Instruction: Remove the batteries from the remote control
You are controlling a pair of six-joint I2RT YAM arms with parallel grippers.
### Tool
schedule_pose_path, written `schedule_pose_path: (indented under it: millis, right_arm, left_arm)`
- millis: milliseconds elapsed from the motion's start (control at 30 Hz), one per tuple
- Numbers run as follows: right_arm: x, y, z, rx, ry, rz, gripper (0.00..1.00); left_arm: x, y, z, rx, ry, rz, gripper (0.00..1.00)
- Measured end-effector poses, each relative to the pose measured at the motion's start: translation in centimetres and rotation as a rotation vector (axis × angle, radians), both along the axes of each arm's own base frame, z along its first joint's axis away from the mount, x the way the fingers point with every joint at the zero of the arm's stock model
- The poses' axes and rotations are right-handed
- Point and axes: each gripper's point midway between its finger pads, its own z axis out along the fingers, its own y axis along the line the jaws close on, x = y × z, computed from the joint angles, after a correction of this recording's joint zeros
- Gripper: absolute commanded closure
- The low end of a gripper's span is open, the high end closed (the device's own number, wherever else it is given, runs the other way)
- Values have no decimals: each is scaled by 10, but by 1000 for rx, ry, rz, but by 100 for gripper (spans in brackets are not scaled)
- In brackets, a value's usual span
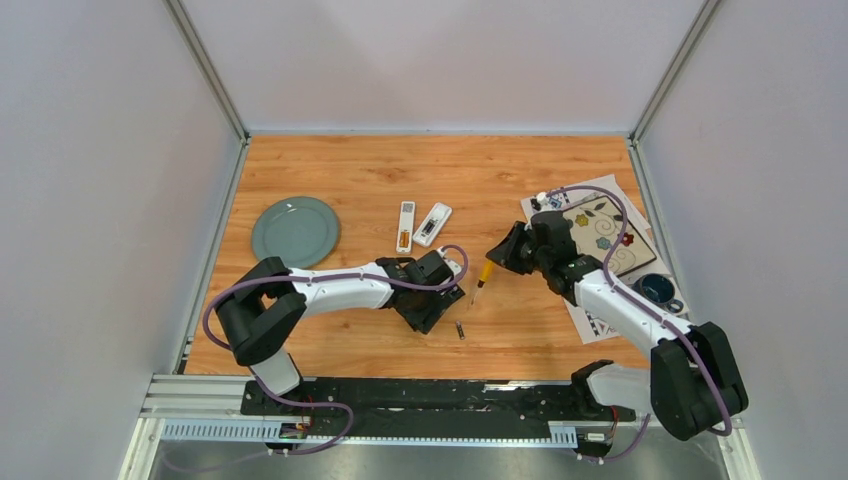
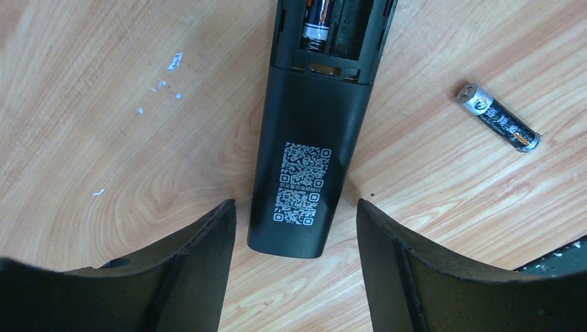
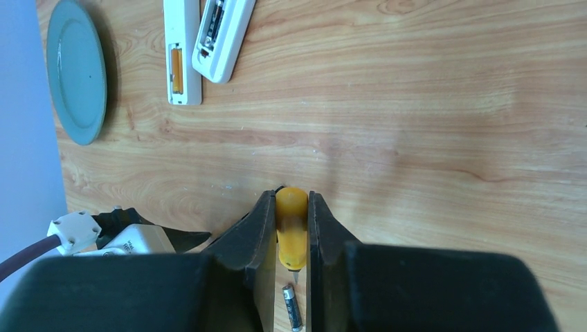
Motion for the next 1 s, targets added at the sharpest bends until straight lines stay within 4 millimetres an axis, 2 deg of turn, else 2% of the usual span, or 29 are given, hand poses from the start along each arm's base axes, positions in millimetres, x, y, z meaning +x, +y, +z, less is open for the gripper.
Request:
schedule_pose_path:
  millis: [200, 433, 567, 767, 900, 1000]
  right_arm:
    - [7, -10, 5, 9, -10, -12, 100]
    - [8, -10, 10, 15, -21, -2, 100]
    - [7, -9, 11, 15, -23, 5, 100]
    - [11, -7, 19, 22, -41, 10, 100]
    - [16, -2, 25, 33, -51, 25, 100]
    - [20, 2, 25, 35, -47, 34, 100]
  left_arm:
    - [-4, -6, 2, -53, 35, -10, 32]
    - [-20, -43, 9, -235, 125, -82, 34]
    - [-26, -51, 10, -268, 151, -97, 34]
    - [-24, -51, 11, -273, 152, -84, 34]
    - [-21, -39, 15, -278, 149, -45, 35]
    - [-10, -28, 28, -318, 130, 11, 38]
